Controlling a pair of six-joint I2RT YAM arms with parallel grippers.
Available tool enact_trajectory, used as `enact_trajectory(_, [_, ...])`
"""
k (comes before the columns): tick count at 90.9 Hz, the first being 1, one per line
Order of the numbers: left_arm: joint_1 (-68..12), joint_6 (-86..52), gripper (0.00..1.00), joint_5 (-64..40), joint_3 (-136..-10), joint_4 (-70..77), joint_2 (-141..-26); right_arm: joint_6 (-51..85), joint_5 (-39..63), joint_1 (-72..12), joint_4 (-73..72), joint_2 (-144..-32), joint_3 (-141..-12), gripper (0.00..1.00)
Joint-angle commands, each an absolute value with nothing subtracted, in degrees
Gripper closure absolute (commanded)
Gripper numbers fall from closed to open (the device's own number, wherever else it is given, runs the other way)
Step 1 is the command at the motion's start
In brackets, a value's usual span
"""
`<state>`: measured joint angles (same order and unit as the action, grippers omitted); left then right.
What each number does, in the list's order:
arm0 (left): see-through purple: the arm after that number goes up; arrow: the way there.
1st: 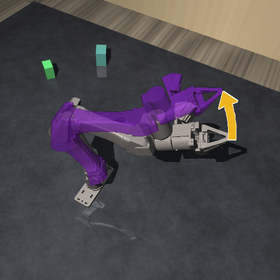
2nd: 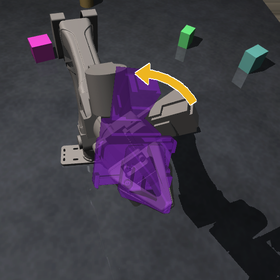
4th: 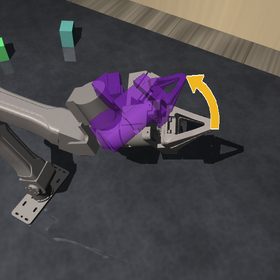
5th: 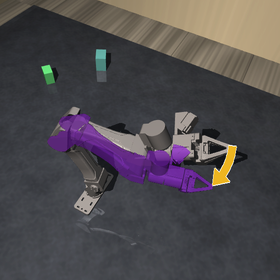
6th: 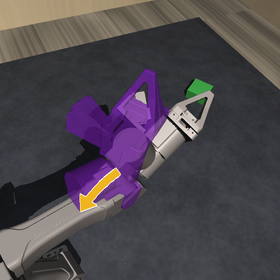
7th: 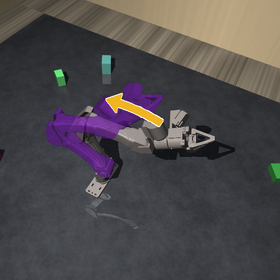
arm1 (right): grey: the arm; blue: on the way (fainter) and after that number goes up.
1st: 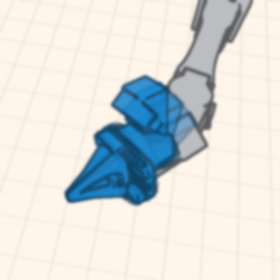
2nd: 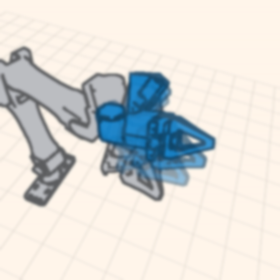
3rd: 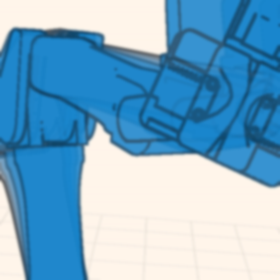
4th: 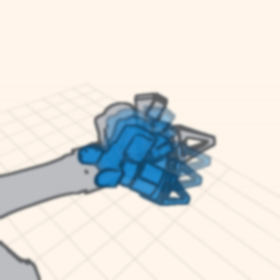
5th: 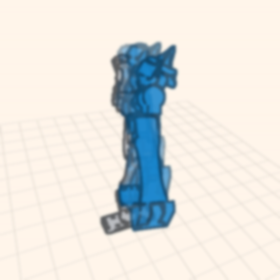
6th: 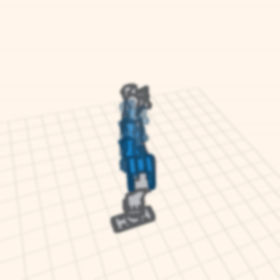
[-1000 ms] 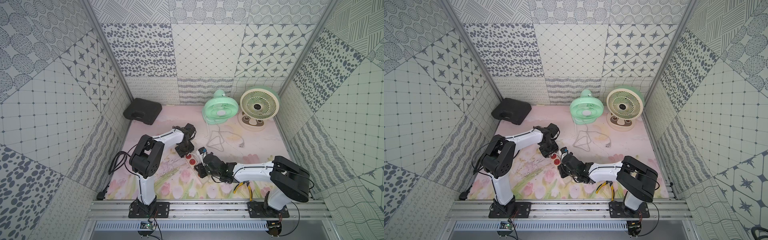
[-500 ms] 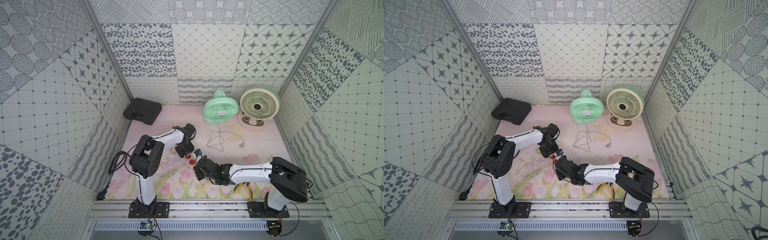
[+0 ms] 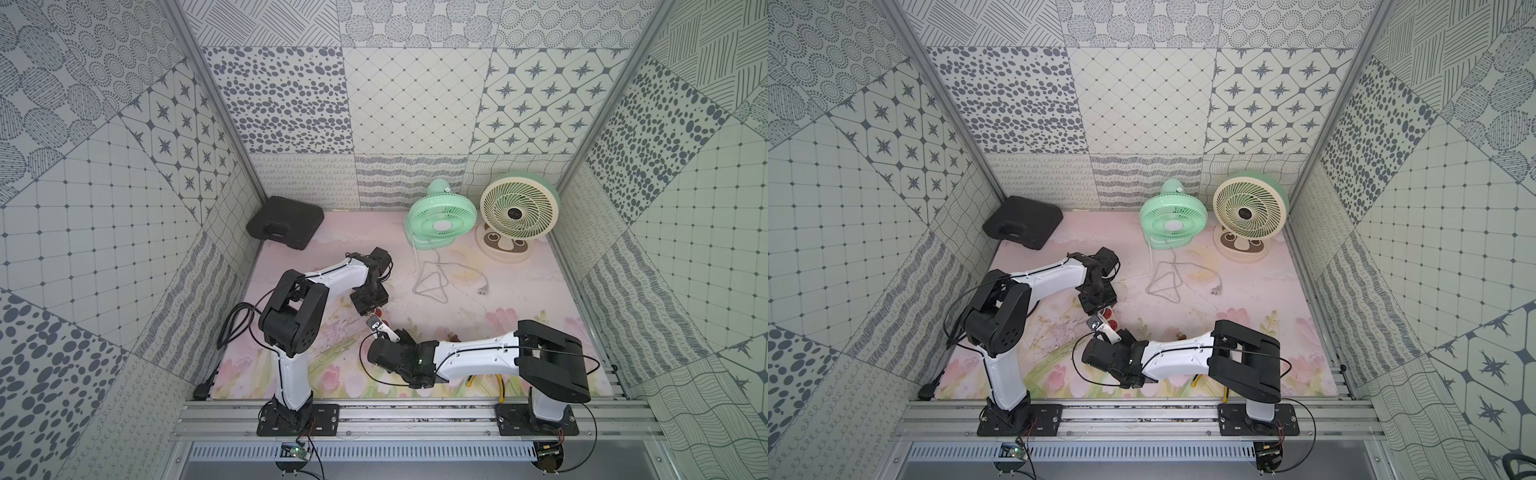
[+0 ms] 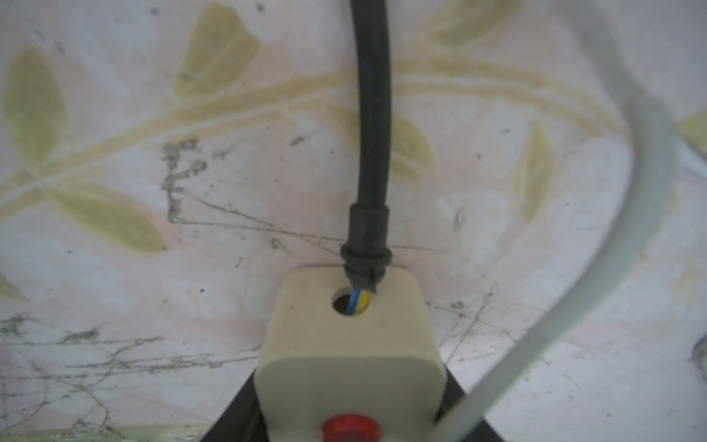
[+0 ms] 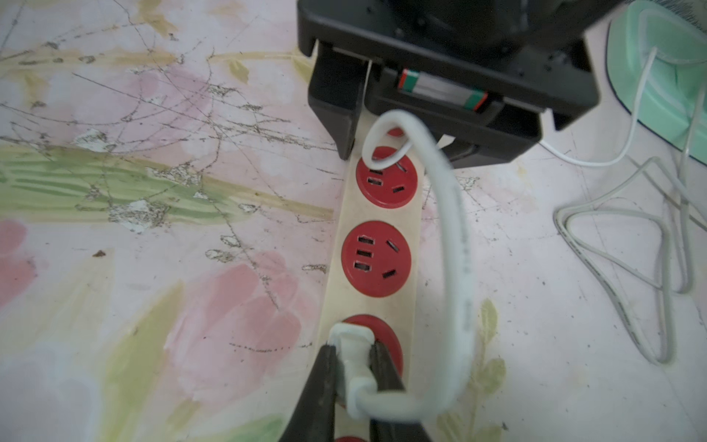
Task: Unplug the desk fan from the power strip
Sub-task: Remove the plug from the socket.
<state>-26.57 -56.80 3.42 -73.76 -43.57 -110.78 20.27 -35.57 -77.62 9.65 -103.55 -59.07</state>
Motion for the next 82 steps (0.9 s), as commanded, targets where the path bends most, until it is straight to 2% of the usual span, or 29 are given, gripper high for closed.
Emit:
enact_trajectory(1, [-26.8,-53.5,1.0,10.3,-72.6,-42.6,-112.3,16.1,-38.3,-78.9,8.2,-103.6,-61.1,1.0])
enact_trajectory(31, [-26.9,-53.4,1.0,10.3,-72.4,-42.4,-112.2,20.2,-34.5,-76.7,7.6,-101.2,-59.1,1.0])
enact_trajectory(73, [-27.0,-53.3,1.0,10.4,-72.3,-42.3,-111.8,32.4,-18.4,-66.4,-2.6,-92.4,-47.6,1.0])
enact_trajectory(82, [-27.1,-53.3,1.0,10.4,-72.3,-42.4,-111.8,32.8,-17.8,-65.7,-3.2,-91.7,-46.7,1.0])
